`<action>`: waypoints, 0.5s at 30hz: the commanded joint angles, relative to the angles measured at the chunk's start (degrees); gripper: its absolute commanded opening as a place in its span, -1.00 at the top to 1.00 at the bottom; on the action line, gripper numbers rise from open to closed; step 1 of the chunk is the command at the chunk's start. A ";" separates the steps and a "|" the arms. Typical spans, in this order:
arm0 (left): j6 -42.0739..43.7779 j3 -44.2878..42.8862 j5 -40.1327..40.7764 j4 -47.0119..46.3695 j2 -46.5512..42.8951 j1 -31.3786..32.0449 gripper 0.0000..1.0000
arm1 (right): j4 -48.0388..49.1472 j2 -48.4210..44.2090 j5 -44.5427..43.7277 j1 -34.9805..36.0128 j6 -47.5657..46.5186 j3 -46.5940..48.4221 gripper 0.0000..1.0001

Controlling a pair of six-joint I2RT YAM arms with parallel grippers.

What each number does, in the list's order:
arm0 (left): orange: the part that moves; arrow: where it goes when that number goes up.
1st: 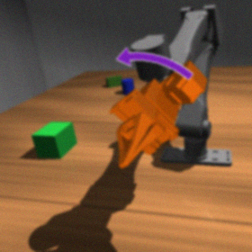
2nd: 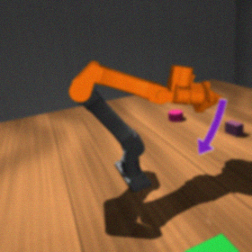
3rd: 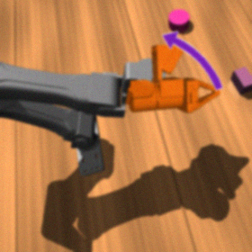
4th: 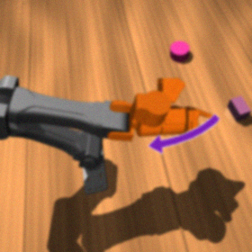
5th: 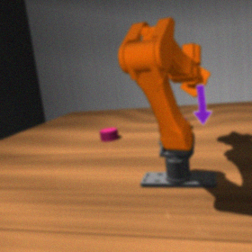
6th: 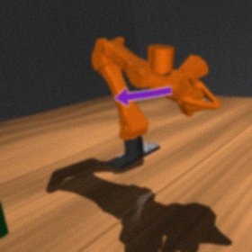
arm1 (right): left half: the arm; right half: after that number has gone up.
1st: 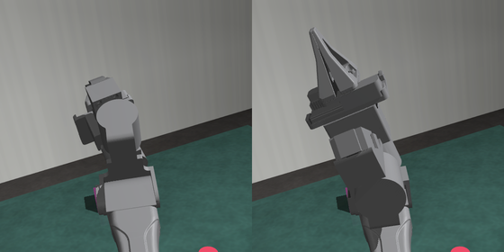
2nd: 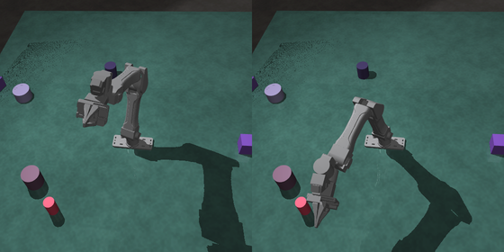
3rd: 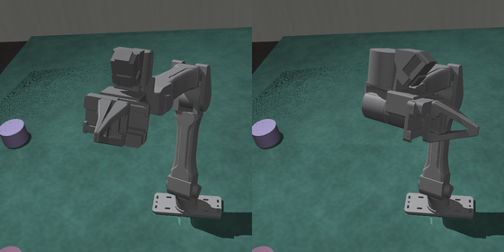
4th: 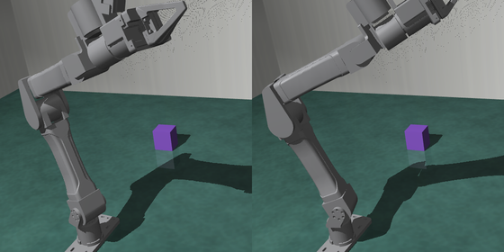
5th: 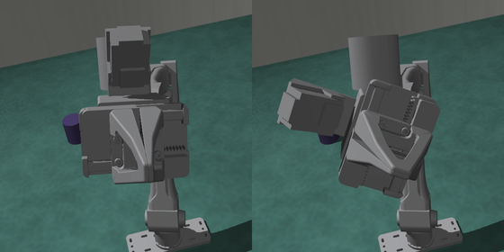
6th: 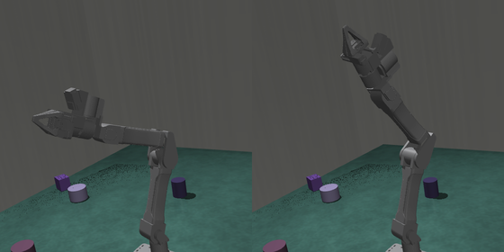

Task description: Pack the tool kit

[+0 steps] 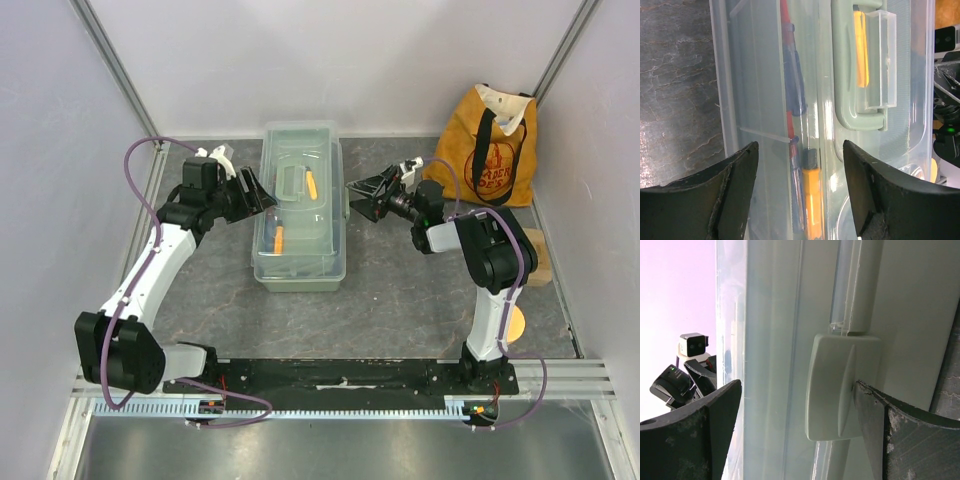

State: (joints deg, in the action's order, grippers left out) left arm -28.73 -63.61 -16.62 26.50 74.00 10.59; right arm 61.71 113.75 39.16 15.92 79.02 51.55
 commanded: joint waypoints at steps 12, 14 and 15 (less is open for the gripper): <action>0.08 0.25 0.54 2.06 0.71 -0.13 -0.46 | -7.23 1.12 3.20 2.18 -9.33 0.57 -0.96; -0.01 0.25 0.28 2.06 0.71 -0.13 -0.46 | -3.55 1.99 4.08 2.44 -6.88 0.40 -0.96; 0.08 0.25 0.19 2.06 0.80 -0.13 -0.46 | -1.09 2.78 4.43 2.45 -5.30 0.31 -0.96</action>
State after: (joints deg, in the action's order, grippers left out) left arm -28.73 -63.61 -16.67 26.26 74.24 10.59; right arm 56.10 114.45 40.40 16.88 73.34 51.53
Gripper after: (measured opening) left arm 0.731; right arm 0.982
